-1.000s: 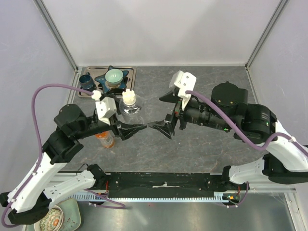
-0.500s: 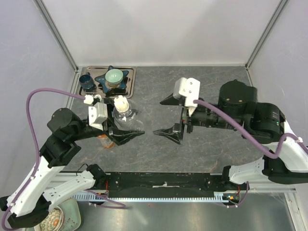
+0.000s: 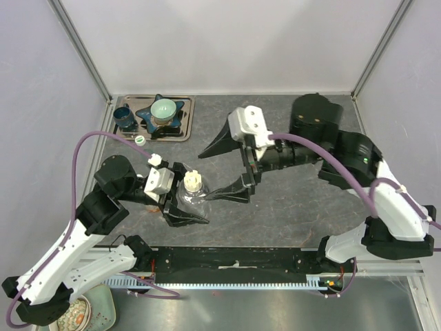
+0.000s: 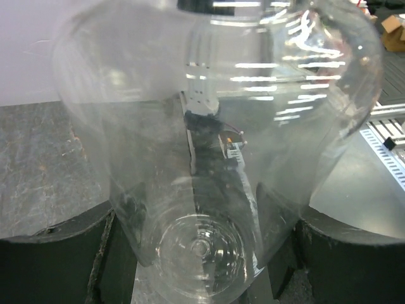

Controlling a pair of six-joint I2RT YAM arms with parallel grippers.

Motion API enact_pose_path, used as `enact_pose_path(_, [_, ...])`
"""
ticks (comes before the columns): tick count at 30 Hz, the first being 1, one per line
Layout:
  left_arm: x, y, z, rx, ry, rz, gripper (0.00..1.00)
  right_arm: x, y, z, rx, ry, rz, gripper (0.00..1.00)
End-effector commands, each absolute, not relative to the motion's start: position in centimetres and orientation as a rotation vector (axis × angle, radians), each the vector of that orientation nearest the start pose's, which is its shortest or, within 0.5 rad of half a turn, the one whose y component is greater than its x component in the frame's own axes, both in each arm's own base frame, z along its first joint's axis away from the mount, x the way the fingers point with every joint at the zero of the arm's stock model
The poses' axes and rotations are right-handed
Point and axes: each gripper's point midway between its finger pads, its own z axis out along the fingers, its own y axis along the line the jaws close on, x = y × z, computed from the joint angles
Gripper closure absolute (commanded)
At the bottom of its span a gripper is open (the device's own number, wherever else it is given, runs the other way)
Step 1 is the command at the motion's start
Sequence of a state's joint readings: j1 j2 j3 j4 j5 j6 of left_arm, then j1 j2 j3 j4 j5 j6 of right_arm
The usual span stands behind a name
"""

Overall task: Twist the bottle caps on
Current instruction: Screw the bottle cap onto the plastic bottle.

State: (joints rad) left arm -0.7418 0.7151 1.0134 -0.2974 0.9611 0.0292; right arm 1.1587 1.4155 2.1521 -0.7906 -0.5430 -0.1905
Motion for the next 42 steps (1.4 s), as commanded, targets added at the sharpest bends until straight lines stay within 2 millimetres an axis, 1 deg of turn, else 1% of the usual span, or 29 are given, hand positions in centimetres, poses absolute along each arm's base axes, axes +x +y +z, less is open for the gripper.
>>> enact_pose_path(1, [4.4, -24.6, 37.4, 1.411, 0.996, -1.306, 0.98, 4.6, 35.0, 53.7, -1.451, 0.942, 1.34, 0.13])
enact_pose_path(2, [4.4, -24.6, 37.3, 1.416, 0.992, -1.308, 0.98, 4.7, 35.2, 53.8, -1.446, 0.924, 1.354, 0.13])
enact_pose_path(4, [4.2, -24.5, 37.1, 1.425, 0.987, -1.314, 0.98, 4.6, 35.0, 54.1, -1.437, 0.915, 1.392, 0.13])
enact_pose_path(6, [4.1, -24.5, 37.0, 1.429, 0.984, -1.317, 0.98, 4.1, 35.1, 54.4, -1.45, 0.87, 1.439, 0.14])
enact_pose_path(9, [4.1, -24.5, 37.0, 1.43, 0.977, -1.31, 0.98, 3.6, 35.4, 54.3, -1.475, 0.841, 1.486, 0.15])
enact_pose_path(13, [4.1, -24.5, 37.0, 1.428, 0.978, -1.307, 0.98, 3.7, 36.3, 53.6, -1.493, 0.873, 1.541, 0.16])
enact_pose_path(22, [4.1, -24.4, 37.2, 1.424, 0.975, -1.309, 0.98, 4.0, 37.5, 53.2, -1.508, 0.877, 1.577, 0.19])
enact_pose_path(28, [4.2, -24.5, 37.3, 1.414, 0.978, -1.306, 0.98, 3.9, 37.6, 53.4, -1.507, 0.855, 1.592, 0.23])
enact_pose_path(30, [4.3, -24.5, 37.4, 1.411, 0.977, -1.302, 0.98, 3.9, 37.7, 53.1, -1.508, 0.863, 1.597, 0.27])
enact_pose_path(40, [4.4, -24.6, 37.9, 1.397, 0.975, -1.305, 0.98, 4.3, 38.3, 52.0, -1.514, 0.895, 1.605, 0.3])
enact_pose_path(42, [4.4, -24.5, 38.0, 1.395, 0.972, -1.303, 0.98, 4.4, 38.4, 51.9, -1.512, 0.897, 1.605, 0.34])
